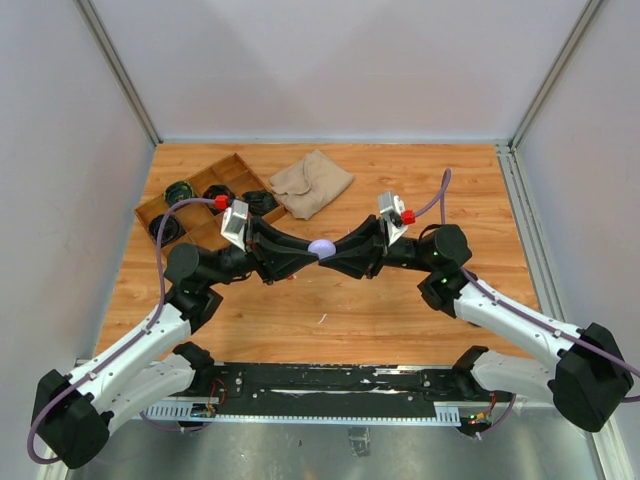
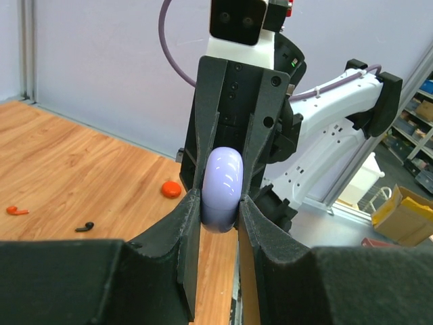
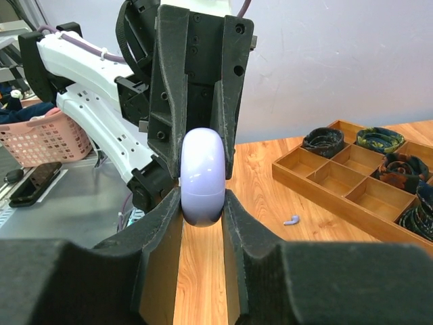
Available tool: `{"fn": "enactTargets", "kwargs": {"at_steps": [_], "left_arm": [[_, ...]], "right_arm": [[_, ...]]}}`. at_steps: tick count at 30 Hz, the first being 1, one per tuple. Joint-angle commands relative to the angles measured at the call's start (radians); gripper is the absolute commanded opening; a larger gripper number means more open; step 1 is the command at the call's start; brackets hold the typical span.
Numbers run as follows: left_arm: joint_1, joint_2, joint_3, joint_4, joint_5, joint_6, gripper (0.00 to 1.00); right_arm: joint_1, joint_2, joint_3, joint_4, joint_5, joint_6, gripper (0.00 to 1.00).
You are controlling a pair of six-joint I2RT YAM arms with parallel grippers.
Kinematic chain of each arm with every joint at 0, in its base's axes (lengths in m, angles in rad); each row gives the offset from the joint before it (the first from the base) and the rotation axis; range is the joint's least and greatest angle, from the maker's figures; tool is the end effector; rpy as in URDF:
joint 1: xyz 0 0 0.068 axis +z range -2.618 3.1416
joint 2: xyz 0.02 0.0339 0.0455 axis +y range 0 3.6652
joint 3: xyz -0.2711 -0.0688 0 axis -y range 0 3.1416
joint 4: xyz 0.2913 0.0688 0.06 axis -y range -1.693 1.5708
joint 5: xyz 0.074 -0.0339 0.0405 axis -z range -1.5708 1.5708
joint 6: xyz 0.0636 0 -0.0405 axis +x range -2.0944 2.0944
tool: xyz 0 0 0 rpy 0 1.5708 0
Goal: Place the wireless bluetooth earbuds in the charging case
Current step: Open the charging case.
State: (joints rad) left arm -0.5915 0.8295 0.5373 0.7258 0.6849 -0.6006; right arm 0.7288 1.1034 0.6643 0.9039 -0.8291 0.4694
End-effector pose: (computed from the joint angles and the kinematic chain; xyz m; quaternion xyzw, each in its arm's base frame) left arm 0.1810 -0.1700 0.3388 0.2807 0.5085 -0.5952 0.5554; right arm 0.1863 0.2292 0.3384 -0.4020 0.4324 0.6139 0.5239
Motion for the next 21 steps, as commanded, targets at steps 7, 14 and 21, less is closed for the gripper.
{"fn": "enactTargets", "kwargs": {"at_steps": [7, 14, 21], "left_arm": [[-0.014, -0.012, -0.018, -0.014, -0.013, 0.025, 0.51], [-0.014, -0.005, -0.012, -0.054, -0.025, 0.041, 0.63], [-0.014, 0.027, -0.010, -0.072, -0.022, 0.054, 0.64]], "right_arm": [[0.015, -0.023, -0.056, 0.030, -0.001, -0.132, 0.01], [0.015, -0.028, -0.071, 0.037, -0.019, -0.171, 0.01], [0.015, -0.028, -0.067, 0.037, -0.036, -0.173, 0.01]]}}
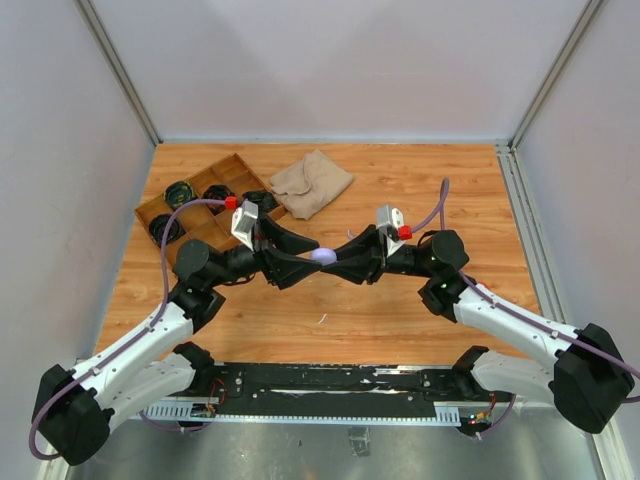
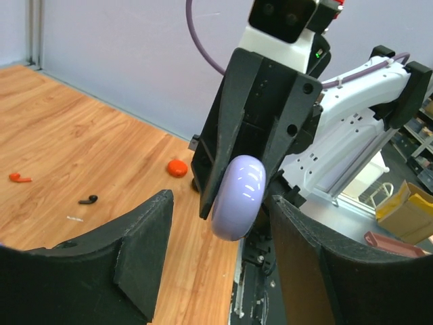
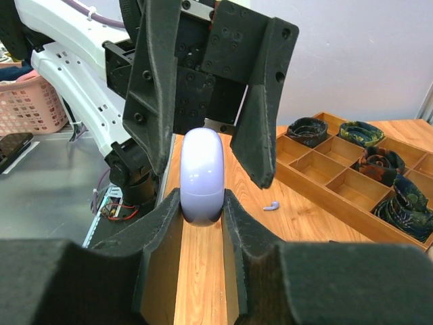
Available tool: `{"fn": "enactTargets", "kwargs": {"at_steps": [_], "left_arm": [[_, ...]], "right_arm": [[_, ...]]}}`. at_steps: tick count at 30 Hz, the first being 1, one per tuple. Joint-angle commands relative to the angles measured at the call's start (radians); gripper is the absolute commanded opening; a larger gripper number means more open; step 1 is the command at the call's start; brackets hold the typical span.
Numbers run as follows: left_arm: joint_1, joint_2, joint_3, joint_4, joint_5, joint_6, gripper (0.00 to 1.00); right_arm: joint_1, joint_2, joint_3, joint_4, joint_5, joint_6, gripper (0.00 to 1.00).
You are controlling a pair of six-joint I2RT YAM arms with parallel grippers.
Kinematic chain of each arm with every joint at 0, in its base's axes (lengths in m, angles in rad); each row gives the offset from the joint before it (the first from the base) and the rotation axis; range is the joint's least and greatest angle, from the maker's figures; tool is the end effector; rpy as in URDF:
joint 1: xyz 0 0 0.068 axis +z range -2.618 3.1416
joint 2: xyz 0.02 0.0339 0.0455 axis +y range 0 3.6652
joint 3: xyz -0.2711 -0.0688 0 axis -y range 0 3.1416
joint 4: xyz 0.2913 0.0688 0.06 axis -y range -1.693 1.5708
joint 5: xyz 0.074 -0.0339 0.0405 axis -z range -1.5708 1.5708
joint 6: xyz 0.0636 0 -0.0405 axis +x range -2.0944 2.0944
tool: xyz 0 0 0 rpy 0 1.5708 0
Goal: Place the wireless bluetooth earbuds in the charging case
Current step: Open the charging case.
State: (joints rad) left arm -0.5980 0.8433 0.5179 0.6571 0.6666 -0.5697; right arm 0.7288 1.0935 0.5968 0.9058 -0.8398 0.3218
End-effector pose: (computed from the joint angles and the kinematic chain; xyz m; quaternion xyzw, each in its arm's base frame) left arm 0.1862 -0.1745 0.3201 0.2741 0.5449 -0.5826 0.5372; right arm 0.1826 0.2265 0.3146 -0.4350 0.4218 0.5764 0.5483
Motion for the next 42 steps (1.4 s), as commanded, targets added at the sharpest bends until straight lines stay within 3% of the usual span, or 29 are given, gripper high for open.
{"fn": "enactTargets", "kwargs": {"at_steps": [1, 19, 31, 37, 42], "left_arm": [[-0.008, 0.018, 0.011, -0.006, -0.005, 0.024, 0.64], [-0.008, -0.012, 0.084, -0.166, -0.171, 0.045, 0.65], [-0.008, -0.025, 0.100, -0.205, -0.193, 0.033, 0.71], [-0.008, -0.037, 0.128, -0.397, -0.302, 0.061, 0.74], [-0.008, -0.039, 0.151, -0.618, -0.495, 0.064, 0.77]], "right_arm": [[0.014, -0.018, 0.001, 0.034, -0.027, -0.025, 0.01], [0.014, -0.029, -0.001, -0.017, -0.082, -0.068, 0.01], [0.014, -0.058, -0.031, -0.070, -0.054, -0.163, 0.01], [0.014, -0.076, -0.093, -0.181, 0.051, -0.355, 0.01], [0.015, -0.076, -0.143, -0.212, 0.121, -0.441, 0.01]]}}
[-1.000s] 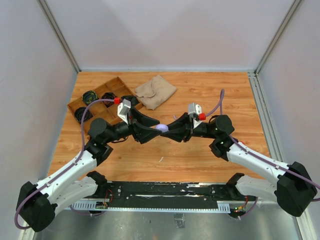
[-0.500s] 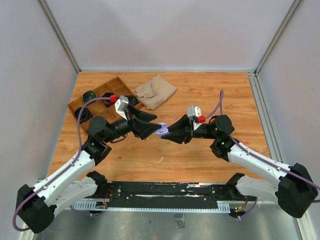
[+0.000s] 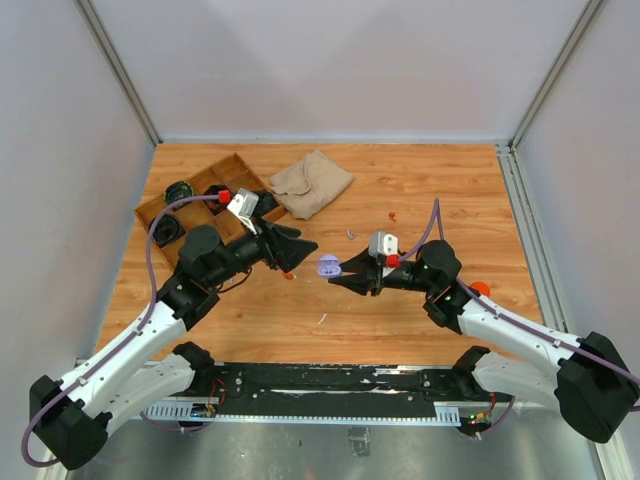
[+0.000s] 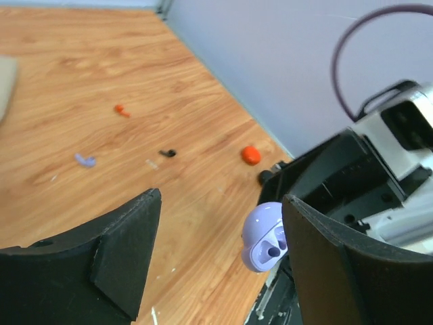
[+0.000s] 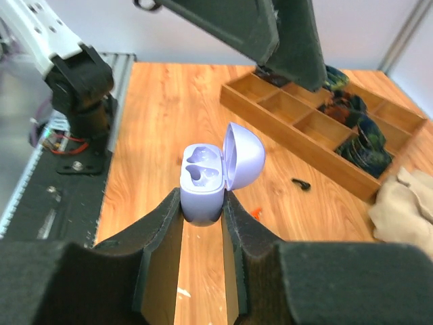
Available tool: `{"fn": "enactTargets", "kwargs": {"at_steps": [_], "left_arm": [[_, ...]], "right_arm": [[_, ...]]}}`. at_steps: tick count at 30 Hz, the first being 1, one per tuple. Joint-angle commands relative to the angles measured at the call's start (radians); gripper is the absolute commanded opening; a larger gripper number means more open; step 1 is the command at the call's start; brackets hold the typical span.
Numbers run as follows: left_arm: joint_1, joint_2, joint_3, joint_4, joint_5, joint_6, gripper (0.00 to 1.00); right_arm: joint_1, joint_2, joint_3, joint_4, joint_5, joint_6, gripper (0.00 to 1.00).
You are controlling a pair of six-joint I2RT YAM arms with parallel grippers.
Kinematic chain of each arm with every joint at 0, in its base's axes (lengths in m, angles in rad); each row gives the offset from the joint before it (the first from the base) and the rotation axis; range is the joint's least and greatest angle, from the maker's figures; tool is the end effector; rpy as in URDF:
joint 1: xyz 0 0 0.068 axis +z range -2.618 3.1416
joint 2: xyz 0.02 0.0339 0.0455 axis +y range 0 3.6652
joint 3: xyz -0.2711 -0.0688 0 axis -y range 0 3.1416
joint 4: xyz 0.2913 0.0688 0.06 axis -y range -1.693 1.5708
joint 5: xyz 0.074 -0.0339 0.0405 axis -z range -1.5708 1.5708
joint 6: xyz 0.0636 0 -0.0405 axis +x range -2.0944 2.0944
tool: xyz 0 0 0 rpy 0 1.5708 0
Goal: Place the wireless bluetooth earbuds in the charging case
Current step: Open the charging case.
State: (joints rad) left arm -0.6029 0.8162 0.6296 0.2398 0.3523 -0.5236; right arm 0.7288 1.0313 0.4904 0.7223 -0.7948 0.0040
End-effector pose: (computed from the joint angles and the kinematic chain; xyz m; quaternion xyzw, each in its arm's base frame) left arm 0.2060 -0.1684 0.3230 0.1539 0.6718 -0.4834 0.5397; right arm 0.1771 0.2190 0.2689 -0.4873 0.4465 0.4851 0.5726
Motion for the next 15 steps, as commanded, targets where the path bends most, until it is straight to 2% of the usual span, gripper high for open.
{"fn": "enactTargets", "kwargs": {"at_steps": [1, 7, 15], "left_arm": [[-0.003, -0.011, 0.044, -0.240, -0.229, 0.016, 0.78], [-0.002, 0.050, 0.052, -0.434, -0.487, -0.018, 0.80], [0.014, 0.224, 0.115, -0.633, -0.689, -0.084, 0.80]], "right_arm": [[0.015, -0.014, -0.045, -0.028, 0.085, -0.133, 0.01], [0.015, -0.015, -0.099, -0.027, 0.136, -0.190, 0.01], [0.014, -0.040, -0.179, -0.010, 0.185, -0.234, 0.01]]}}
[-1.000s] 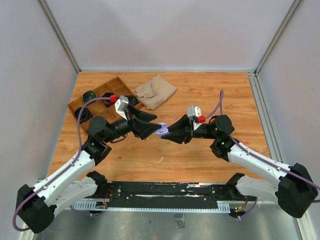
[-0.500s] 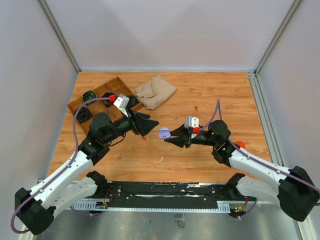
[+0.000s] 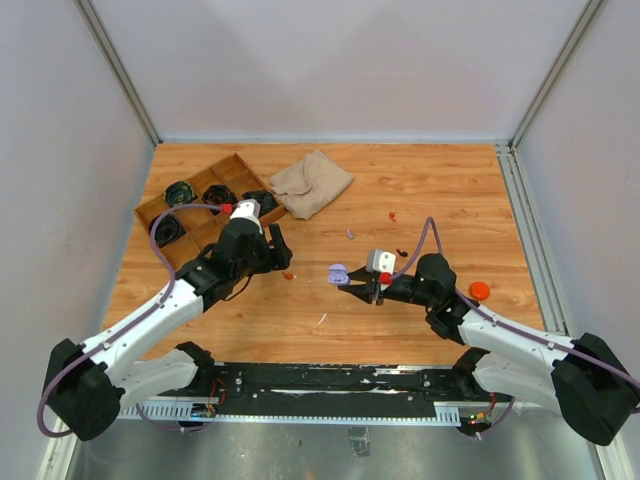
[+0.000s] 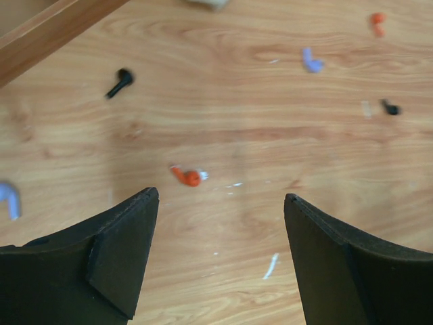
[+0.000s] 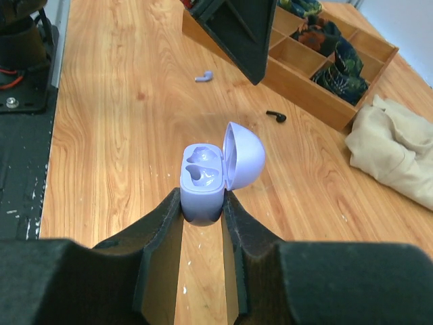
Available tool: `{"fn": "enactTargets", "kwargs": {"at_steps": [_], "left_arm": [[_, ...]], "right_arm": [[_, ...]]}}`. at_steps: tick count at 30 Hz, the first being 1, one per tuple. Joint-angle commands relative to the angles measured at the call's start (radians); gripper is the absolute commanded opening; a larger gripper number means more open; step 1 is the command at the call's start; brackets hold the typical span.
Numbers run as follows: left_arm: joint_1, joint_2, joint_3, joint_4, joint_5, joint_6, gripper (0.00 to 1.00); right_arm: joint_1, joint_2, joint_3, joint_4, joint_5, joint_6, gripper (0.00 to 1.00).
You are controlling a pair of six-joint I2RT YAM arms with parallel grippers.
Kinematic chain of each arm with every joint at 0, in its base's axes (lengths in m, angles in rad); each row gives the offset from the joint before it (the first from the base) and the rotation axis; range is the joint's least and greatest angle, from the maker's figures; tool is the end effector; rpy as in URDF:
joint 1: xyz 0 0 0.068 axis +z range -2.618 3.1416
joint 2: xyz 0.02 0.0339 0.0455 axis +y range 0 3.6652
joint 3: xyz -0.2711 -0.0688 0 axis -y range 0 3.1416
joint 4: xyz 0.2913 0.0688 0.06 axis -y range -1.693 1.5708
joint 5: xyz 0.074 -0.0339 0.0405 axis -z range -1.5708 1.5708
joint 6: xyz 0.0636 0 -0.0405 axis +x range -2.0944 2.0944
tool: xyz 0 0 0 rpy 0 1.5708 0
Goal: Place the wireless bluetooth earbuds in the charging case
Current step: Open the charging case, then pick up the earbud from the center of the board.
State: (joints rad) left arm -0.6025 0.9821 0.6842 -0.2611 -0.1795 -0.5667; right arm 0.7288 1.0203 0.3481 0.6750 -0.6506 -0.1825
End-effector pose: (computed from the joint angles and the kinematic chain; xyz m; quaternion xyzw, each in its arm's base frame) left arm 0.2382 -0.1501 0.2384 -0.0278 0.8719 -0.2010 0.4458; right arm 0.1743 0.2073 0.2105 -0.4976 0.5012 0.3983 0.5852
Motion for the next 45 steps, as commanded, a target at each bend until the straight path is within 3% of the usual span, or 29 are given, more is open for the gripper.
{"fn": "enactTargets", "kwargs": {"at_steps": [1, 12, 23, 37, 45], "left_arm": [[0.023, 0.080, 0.068, -0.155, -0.169, -0.047, 0.80], [0.211, 0.223, 0.108, -0.312, -0.171, -0.045, 0.79], [0.374, 0.373, 0.145, -0.313, -0.122, 0.065, 0.67], [0.446, 0.545, 0.203, -0.315, -0.046, 0.161, 0.43], [0.454, 0.604, 0.209, -0.314, -0.008, 0.186, 0.40]], "right_arm": [[0.014, -0.034, -0.047, 0.048, 0.043, -0.045, 0.01], [0.015, -0.058, -0.123, 0.156, 0.078, -0.007, 0.01], [0.016, -0.052, -0.146, 0.187, 0.107, 0.002, 0.01], [0.015, -0.068, -0.144, 0.165, 0.140, -0.003, 0.01], [0.016, -0.071, -0.142, 0.157, 0.147, -0.008, 0.01]]}}
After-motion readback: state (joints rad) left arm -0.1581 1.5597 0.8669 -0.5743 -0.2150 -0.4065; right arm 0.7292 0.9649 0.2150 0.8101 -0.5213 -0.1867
